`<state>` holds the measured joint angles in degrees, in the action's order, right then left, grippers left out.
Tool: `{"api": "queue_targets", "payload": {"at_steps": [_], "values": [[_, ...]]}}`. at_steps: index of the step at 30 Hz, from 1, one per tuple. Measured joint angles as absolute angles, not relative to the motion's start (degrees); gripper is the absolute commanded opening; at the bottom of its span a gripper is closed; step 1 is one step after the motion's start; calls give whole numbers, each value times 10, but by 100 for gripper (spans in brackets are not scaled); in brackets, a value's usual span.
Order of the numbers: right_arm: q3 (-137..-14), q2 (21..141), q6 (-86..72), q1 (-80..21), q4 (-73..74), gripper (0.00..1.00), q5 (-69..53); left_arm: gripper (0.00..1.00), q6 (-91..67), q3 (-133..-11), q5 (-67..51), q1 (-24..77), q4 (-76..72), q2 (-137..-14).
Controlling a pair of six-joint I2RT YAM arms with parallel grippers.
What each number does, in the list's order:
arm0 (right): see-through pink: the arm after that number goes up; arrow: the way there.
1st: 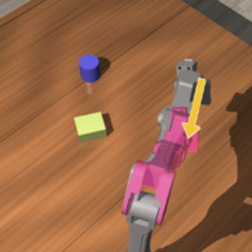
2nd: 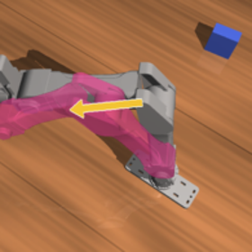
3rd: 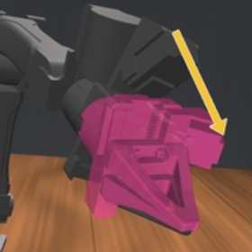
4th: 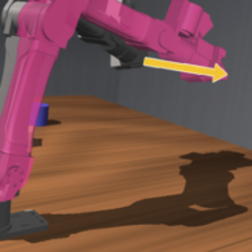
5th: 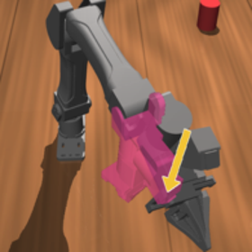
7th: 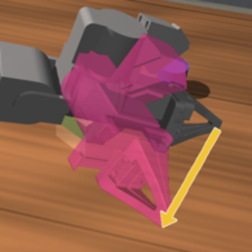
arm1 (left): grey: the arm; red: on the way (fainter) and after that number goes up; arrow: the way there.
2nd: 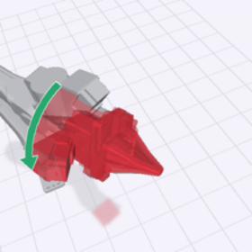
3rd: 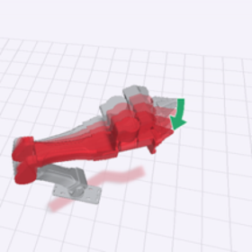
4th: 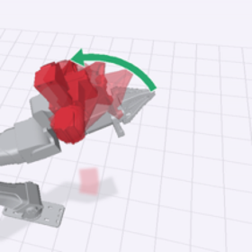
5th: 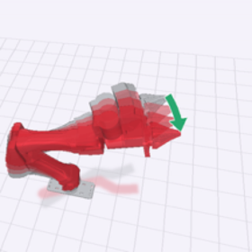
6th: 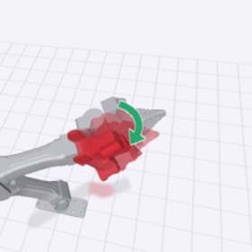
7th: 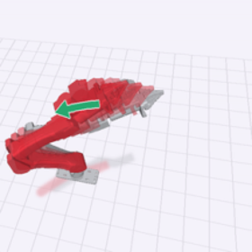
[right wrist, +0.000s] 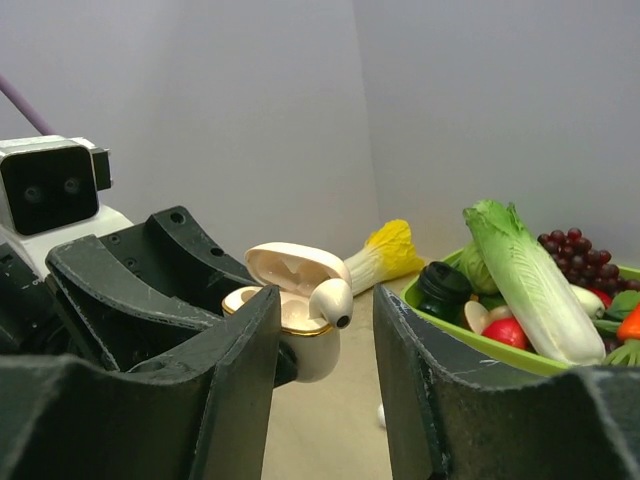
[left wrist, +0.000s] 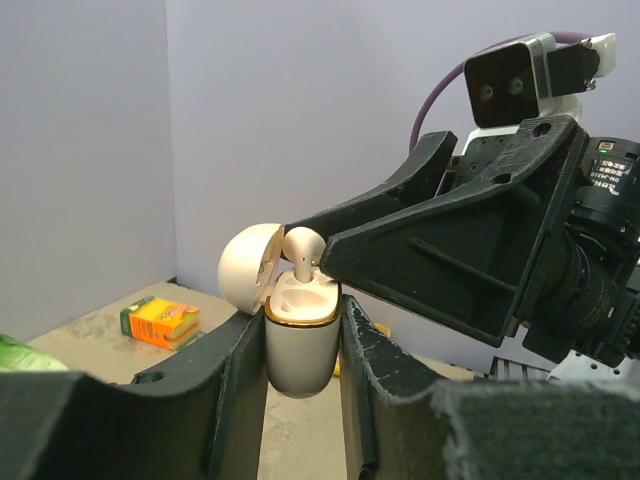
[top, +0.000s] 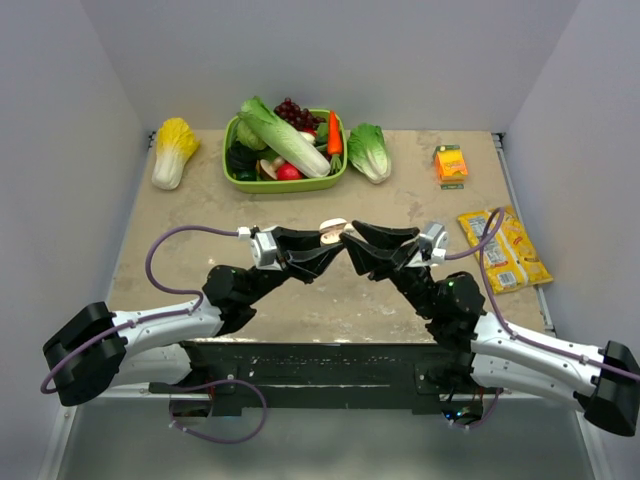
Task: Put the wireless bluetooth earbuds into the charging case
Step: Place the earbud in the charging case.
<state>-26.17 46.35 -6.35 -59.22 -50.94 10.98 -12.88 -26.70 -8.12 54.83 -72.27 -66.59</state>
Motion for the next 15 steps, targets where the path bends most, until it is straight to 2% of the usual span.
{"api": "queue_targets", "payload": {"at_steps": [6, 10, 15], "values": [[-265, 450, -67, -592, -482, 52, 110, 0, -129, -267, -80, 548, -725, -668], [-271, 423, -75, -592, -455, 59, 114, 0, -126, -267, -70, 548, -727, -668], [-305, 400, -83, -592, -422, 62, 131, 0, -124, -267, -59, 548, -728, -672]]}}
